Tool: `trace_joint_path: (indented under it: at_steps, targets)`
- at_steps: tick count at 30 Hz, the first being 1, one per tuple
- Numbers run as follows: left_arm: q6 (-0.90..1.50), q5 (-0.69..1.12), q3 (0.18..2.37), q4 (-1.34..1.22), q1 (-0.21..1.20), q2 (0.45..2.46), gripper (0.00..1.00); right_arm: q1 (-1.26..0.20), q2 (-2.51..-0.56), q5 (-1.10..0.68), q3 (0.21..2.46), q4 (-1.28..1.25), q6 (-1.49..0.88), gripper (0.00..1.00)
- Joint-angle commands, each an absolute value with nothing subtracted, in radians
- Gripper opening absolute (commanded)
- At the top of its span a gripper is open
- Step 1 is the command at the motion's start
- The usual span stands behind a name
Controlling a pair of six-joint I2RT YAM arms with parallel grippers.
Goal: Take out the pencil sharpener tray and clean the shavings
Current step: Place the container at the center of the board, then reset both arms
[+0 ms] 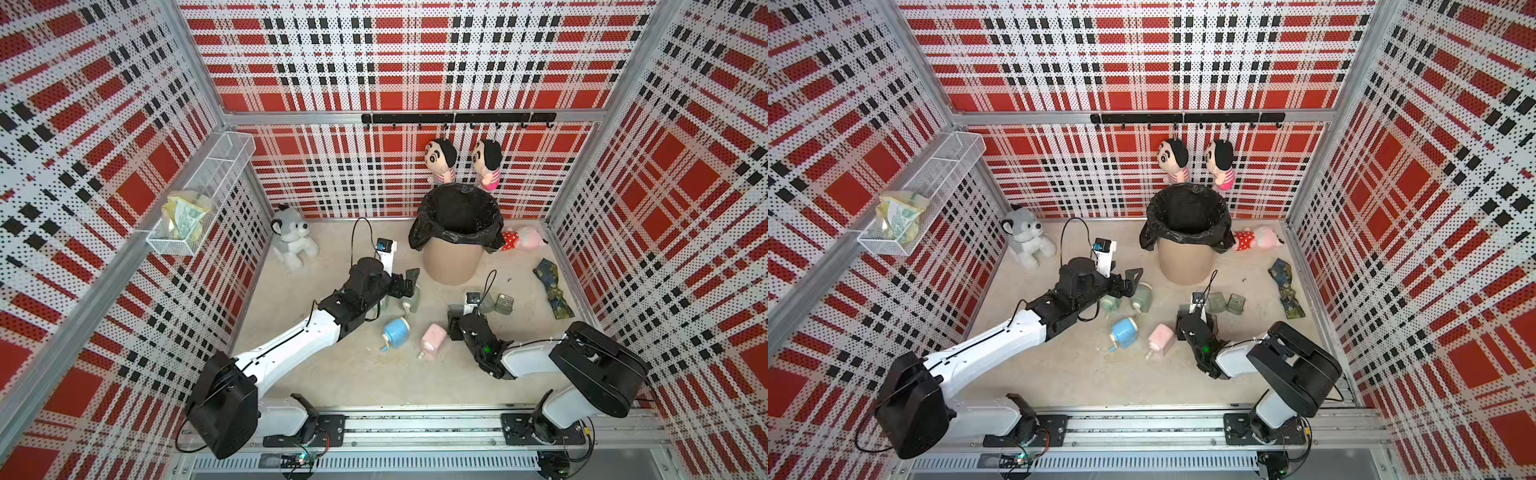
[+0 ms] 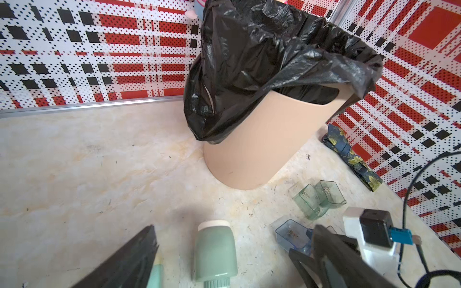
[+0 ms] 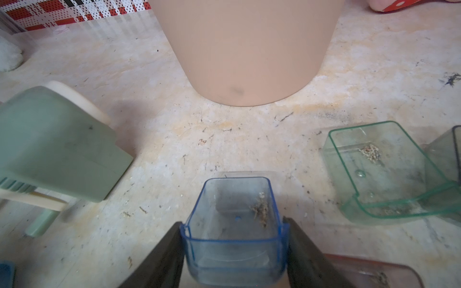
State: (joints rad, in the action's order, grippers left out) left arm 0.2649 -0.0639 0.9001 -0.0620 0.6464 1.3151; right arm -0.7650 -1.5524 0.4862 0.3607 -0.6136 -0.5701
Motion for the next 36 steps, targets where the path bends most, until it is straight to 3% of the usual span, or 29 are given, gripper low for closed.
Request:
trace_joint_path:
  at_steps: [1, 12, 14, 20, 26, 30, 34, 36]
  targets:
    - [0.265, -0.064, 0.895, -0.044, 0.641, 1.29, 0.98, -0.775, -1.552, 0.482, 0.325, -0.522, -0.588, 0.69]
    - [0.278, -0.093, 0.907, -0.01, 0.606, 1.247, 0.98, -0.775, -1.4, 0.46, 0.401, -0.383, -0.561, 0.91]
    - [0.28, -0.114, 0.909, 0.0, 0.591, 1.232, 0.98, -0.775, -1.367, 0.459, 0.429, -0.348, -0.518, 1.0]
    - [0.305, -0.208, 0.928, 0.038, 0.518, 1.192, 0.98, -0.756, -1.297, 0.452, 0.54, -0.228, -0.464, 1.0]
    - [0.357, -0.314, 0.953, 0.061, 0.404, 1.161, 0.98, -0.752, -1.241, 0.58, 0.663, -0.107, -0.411, 1.0]
    - [0.332, -0.498, 0.94, 0.049, 0.367, 1.122, 0.98, -0.752, -1.149, 0.696, 0.561, -0.341, -0.204, 1.0]
    - [0.17, -0.407, 0.822, -0.123, 0.269, 1.065, 0.98, -0.737, -1.076, 0.772, 0.414, -0.635, 0.106, 1.0]
    - [0.16, -0.442, 0.727, -0.235, 0.21, 1.03, 0.98, -0.677, -1.03, 0.753, 0.363, -0.692, 0.12, 1.0]
